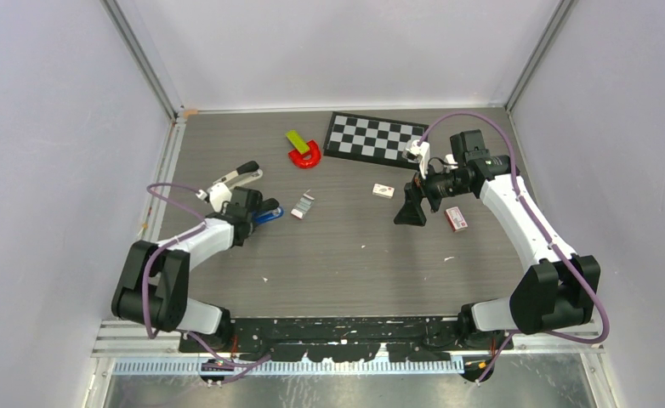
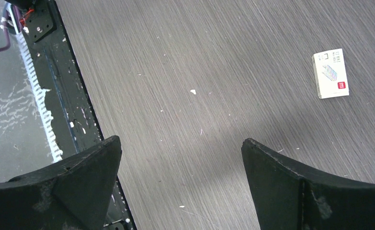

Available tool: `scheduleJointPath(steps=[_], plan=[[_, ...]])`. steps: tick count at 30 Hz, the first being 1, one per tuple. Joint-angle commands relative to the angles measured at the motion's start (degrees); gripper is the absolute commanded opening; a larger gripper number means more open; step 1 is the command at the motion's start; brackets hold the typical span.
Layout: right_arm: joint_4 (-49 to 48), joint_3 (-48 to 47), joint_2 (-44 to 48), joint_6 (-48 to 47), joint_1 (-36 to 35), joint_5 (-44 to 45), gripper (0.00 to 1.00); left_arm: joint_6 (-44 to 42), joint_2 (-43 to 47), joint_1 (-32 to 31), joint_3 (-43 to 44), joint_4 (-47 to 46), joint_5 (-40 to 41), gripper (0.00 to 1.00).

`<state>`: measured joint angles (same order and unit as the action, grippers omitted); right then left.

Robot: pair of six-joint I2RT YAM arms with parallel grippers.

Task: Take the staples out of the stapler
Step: Adjust the stapler at the center of the board.

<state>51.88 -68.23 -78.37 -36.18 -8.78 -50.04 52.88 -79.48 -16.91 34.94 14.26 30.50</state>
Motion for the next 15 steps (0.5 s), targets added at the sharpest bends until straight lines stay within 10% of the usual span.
scheduleJointPath(steps=[1,12,15], plan=[[0.14,-0.15,1.99,-1.13,0.17,-1.55,1.0,-3.21,-2.22,3.64,4.37,-3.75,-3.36,0.13],[0.44,-0.06,2.04,-1.77,0.17,-2.03,1.0,8.63,18.06,3.72,-2.06,-2.07,-19.03,0.29],[0.52,-0.07,2.23,-1.81,0.19,-2.29,1.0,14.19,23.34,3.72,-1.54,1.81,-18.05,0.6]])
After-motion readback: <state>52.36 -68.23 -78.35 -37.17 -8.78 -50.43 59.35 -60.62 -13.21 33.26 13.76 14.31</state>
